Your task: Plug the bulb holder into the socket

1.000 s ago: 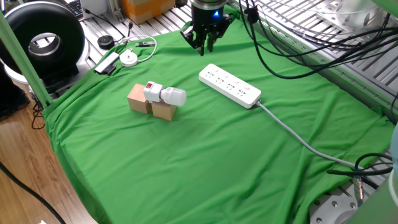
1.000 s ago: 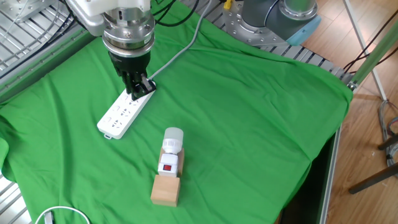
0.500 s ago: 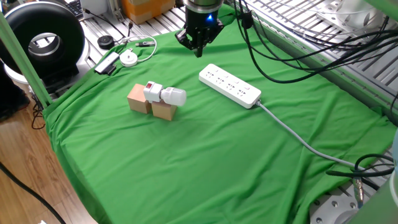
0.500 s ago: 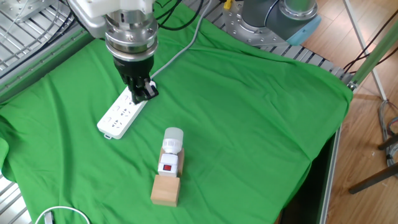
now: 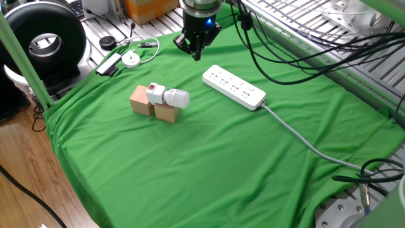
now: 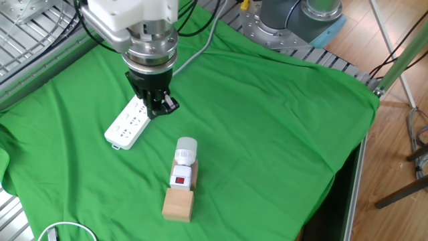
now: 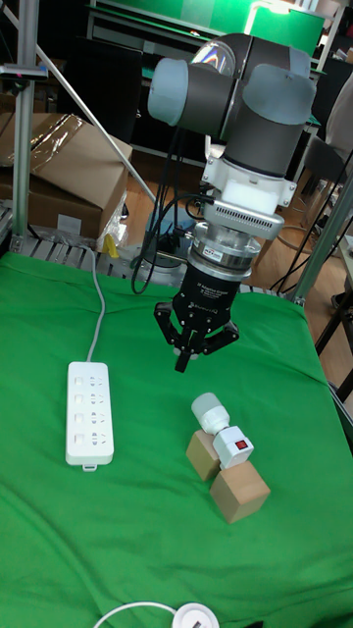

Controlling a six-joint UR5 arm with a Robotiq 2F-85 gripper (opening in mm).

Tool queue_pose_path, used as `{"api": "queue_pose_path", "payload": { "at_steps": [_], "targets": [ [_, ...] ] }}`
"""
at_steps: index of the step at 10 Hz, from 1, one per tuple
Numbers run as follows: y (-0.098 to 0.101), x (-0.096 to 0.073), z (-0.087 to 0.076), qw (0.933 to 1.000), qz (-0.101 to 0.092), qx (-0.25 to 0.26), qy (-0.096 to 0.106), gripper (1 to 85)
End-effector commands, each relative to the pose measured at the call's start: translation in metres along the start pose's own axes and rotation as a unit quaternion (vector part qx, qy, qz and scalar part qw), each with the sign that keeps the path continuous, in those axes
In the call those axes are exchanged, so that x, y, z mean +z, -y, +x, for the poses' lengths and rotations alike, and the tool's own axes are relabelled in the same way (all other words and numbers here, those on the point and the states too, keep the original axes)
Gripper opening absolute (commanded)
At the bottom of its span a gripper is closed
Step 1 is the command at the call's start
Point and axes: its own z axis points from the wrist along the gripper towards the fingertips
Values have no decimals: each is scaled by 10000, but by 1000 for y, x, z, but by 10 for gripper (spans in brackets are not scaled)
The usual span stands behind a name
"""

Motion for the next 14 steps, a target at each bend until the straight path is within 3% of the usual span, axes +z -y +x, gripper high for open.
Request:
{"api": "queue_pose_path", "payload": {
  "at_steps": [1,3,5,7,11,12,13,14],
  "targets": [
    [1,-2,-7,9999,-14,-76,107,10],
    [-6,-11,-13,9991,-369,-120,182,10],
    [17,-7,-13,9998,12,-119,163,10],
    [6,-7,-13,9996,-156,-147,171,10],
    [9,-3,-3,9997,-83,-224,-38,10],
    [7,-4,4,9993,-127,-302,-165,10],
    [18,-5,28,9952,44,-729,-648,10],
    [23,-6,34,9923,106,-968,-764,10]
  ]
}}
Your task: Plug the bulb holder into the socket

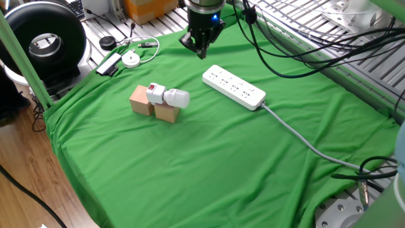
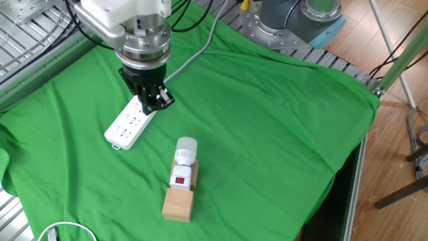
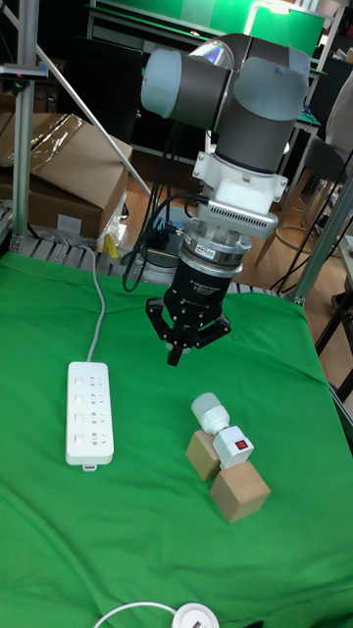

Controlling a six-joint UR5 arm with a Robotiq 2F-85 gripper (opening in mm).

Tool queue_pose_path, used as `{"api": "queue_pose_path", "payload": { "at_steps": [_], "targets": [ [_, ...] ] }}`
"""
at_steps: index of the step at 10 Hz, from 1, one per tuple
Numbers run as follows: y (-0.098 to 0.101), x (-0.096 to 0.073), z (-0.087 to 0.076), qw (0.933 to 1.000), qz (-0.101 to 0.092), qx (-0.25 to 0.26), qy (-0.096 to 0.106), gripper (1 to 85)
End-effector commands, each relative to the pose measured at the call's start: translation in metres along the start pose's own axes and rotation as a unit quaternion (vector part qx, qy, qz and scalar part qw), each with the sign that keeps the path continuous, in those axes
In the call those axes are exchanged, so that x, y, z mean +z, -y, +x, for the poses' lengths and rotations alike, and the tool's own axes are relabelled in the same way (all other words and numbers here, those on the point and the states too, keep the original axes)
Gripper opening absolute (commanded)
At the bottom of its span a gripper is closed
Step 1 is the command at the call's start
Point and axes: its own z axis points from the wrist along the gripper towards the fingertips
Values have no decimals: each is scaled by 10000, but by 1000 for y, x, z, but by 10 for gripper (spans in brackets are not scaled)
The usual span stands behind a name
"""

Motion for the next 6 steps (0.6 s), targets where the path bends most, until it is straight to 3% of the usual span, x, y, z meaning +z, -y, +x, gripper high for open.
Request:
{"api": "queue_pose_path", "payload": {
  "at_steps": [1,2,3,6],
  "targets": [
    [-4,-1,11,9983,-103,-534,-209,10],
    [-10,-1,-1,9977,-212,-640,37,53],
    [-15,-1,-11,9962,-287,-781,245,177],
    [-44,-9,-35,9963,-319,-782,132,203]
  ]
}}
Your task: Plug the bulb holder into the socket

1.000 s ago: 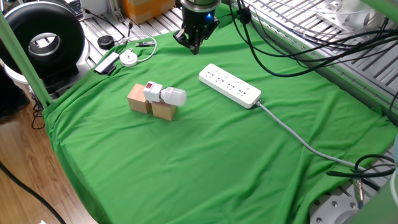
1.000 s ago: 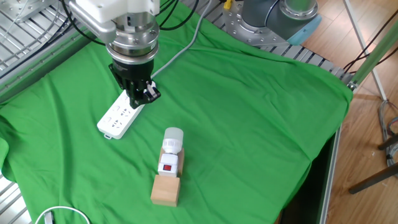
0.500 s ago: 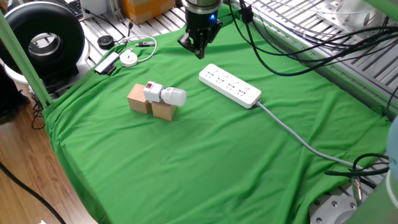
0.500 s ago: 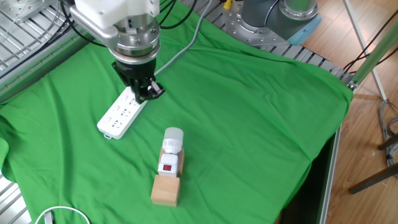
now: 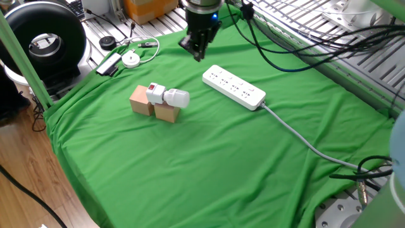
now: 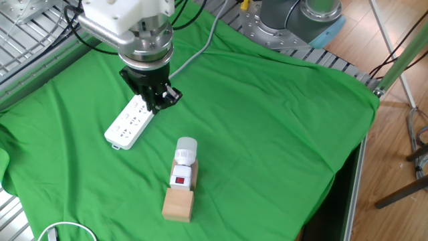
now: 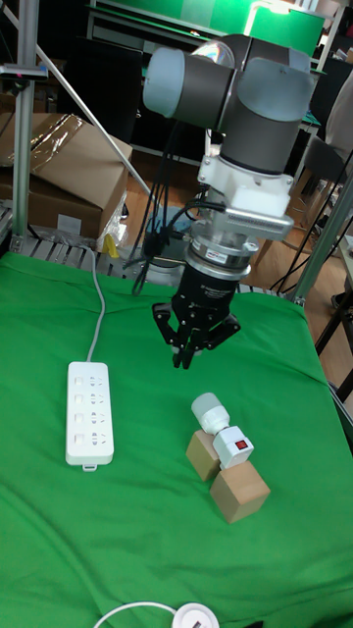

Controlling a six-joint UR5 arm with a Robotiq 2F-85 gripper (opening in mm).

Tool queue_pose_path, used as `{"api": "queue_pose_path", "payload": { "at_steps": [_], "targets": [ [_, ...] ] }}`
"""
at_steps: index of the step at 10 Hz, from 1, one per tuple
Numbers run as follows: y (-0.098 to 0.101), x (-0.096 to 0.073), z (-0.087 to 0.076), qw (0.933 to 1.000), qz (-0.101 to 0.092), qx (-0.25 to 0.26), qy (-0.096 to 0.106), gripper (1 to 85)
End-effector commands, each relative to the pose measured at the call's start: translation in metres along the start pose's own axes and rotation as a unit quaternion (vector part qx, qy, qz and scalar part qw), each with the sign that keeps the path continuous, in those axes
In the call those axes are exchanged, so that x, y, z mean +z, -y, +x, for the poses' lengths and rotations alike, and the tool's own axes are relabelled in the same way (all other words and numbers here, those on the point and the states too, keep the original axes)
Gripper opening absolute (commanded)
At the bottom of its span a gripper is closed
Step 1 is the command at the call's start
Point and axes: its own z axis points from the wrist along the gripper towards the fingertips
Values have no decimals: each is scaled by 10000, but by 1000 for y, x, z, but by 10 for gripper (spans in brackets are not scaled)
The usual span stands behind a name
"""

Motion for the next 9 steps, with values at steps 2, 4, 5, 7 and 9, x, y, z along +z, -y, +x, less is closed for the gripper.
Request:
{"api": "queue_pose_path", "payload": {
  "at_steps": [2,4,5,7,9],
  "targets": [
    [-47,-5,-52,9988,-301,-360,145,367],
    [-52,-8,-59,9994,-143,-317,32,373],
    [-38,-8,-58,9992,117,-380,11,333],
    [-55,-8,-65,9971,-200,-714,164,347],
    [-62,-9,-71,9944,-313,-963,297,467]
  ]
}}
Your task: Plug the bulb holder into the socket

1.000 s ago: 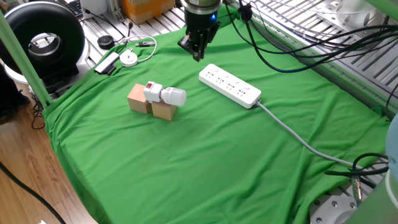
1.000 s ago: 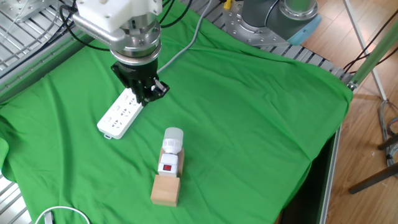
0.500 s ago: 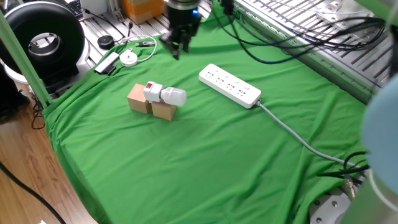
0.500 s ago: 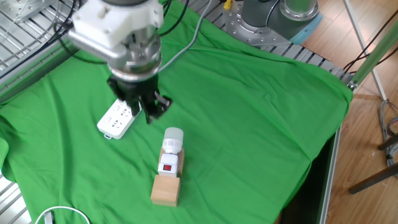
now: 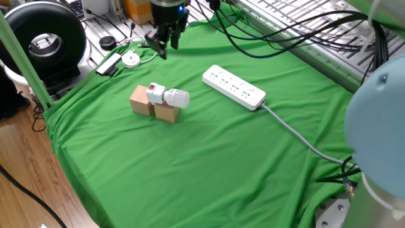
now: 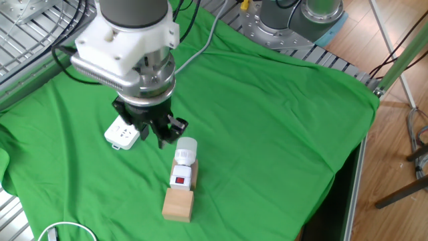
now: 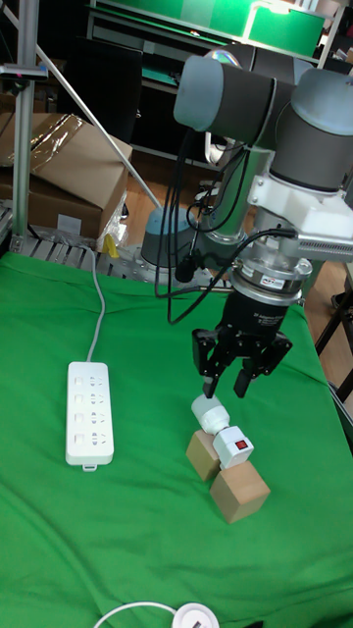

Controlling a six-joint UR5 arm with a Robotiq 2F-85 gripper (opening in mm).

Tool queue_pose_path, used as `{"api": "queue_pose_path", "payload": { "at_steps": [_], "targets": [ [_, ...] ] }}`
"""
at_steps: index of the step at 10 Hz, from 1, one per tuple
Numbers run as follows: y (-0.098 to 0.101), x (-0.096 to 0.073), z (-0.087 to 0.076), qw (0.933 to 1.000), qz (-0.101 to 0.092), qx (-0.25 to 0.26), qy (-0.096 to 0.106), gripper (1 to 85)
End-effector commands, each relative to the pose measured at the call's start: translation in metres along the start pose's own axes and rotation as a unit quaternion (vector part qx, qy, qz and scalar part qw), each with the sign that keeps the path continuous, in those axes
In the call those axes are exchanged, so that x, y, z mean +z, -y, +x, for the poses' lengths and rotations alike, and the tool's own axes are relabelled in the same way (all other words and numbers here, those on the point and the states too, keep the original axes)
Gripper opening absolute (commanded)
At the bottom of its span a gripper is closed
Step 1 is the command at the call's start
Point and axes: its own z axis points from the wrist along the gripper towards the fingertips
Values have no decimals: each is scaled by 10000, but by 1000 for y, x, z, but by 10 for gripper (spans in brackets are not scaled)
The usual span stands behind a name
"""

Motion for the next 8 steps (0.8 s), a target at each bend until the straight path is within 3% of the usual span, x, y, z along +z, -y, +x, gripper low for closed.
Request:
{"api": "queue_pose_path", "payload": {
  "at_steps": [1,3,5,6,8],
  "targets": [
    [-10,-1,-12,9995,-123,-254,117,467],
    [-25,5,-35,9995,-152,-260,77,460],
    [-35,25,-50,9992,-162,-306,194,467],
    [-36,29,-52,9993,-106,-314,168,473],
    [-44,40,-54,9987,-174,-444,175,543]
  ]
}}
